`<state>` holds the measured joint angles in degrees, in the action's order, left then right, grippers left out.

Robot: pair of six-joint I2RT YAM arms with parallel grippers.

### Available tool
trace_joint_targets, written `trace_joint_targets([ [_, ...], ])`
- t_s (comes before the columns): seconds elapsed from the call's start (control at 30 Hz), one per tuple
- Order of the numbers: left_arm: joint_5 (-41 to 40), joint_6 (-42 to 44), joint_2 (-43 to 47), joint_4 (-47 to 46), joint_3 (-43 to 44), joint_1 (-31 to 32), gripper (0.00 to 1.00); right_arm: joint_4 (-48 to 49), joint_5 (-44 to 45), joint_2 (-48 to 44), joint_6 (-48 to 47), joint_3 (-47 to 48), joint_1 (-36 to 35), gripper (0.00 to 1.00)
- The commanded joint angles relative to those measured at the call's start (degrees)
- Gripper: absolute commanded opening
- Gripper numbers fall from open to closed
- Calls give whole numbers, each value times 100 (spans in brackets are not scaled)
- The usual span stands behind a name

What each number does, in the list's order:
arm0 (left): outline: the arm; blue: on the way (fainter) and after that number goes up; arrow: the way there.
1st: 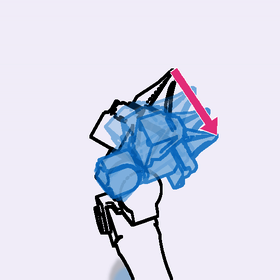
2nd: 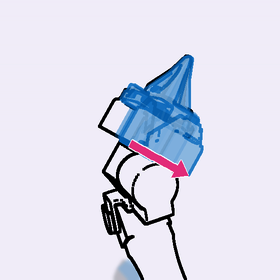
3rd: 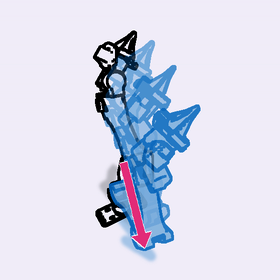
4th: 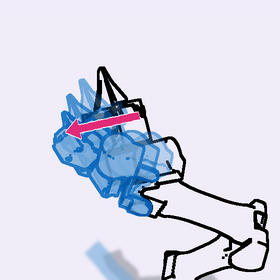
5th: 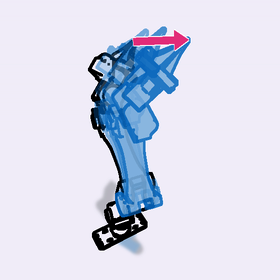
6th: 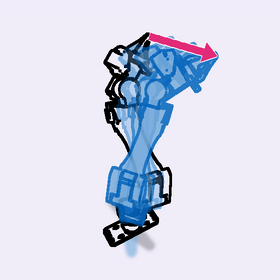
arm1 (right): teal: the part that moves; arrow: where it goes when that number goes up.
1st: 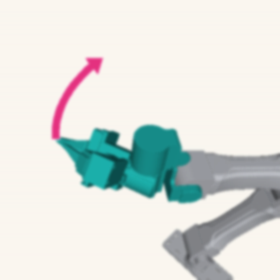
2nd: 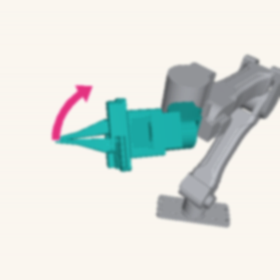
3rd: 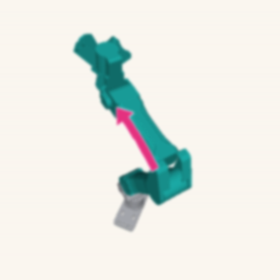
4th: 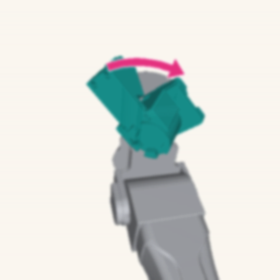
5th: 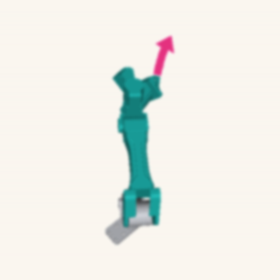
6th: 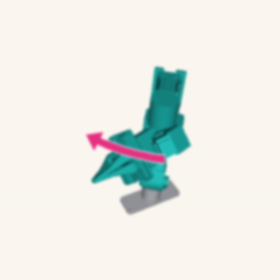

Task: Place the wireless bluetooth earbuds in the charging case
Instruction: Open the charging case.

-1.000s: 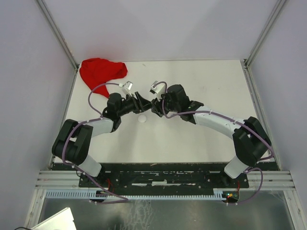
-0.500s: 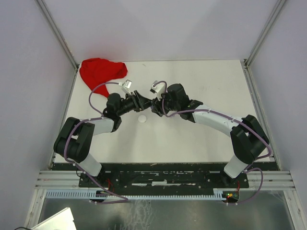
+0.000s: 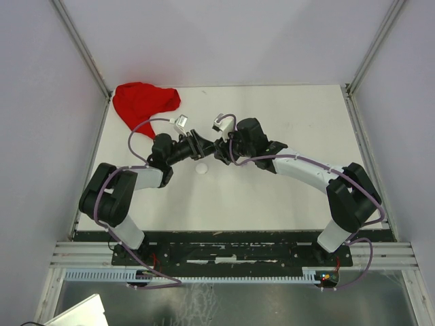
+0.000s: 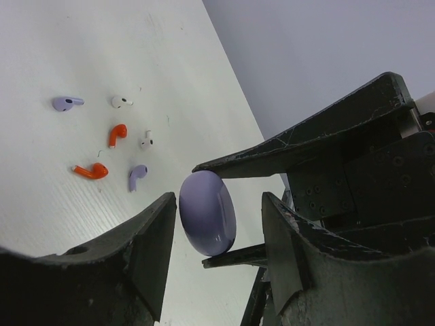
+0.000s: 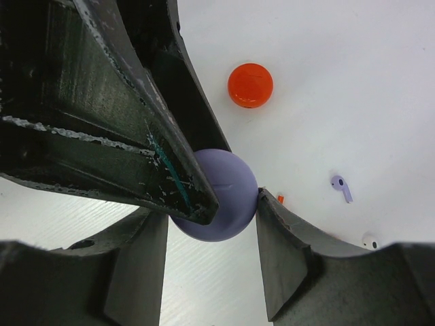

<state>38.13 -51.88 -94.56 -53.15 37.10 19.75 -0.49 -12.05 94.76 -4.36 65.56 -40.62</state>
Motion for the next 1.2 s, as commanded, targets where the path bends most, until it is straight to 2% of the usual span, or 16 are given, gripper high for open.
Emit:
trace_joint_targets([
  [0.0,190,-204,-35,-420,-45,29,59,238,-103,28,-37,314,30,7],
  [0.2,203,-261,-27,-493,-50,27,45,238,-91,43,-45,306,31,7],
  [0.53,219,-329,-33,-598,-80,21,30,269,-66,25,-47,291,54,7],
  [0.77,186,-398,-9,-711,-107,20,4,293,-72,35,-39,285,79,8],
  [0.83,187,-415,-4,-744,-113,19,3,294,-65,26,-34,286,86,10],
  [0.93,124,-427,14,-748,-132,20,3,290,-52,17,-17,293,93,23],
  [1.07,32,-455,-4,-728,-146,20,3,289,-29,-54,34,321,107,65],
  [1.13,7,-471,-46,-722,-134,12,3,264,-5,-126,56,321,120,81],
  [1.17,-14,-488,-62,-722,-133,1,3,234,8,-189,70,324,124,84],
])
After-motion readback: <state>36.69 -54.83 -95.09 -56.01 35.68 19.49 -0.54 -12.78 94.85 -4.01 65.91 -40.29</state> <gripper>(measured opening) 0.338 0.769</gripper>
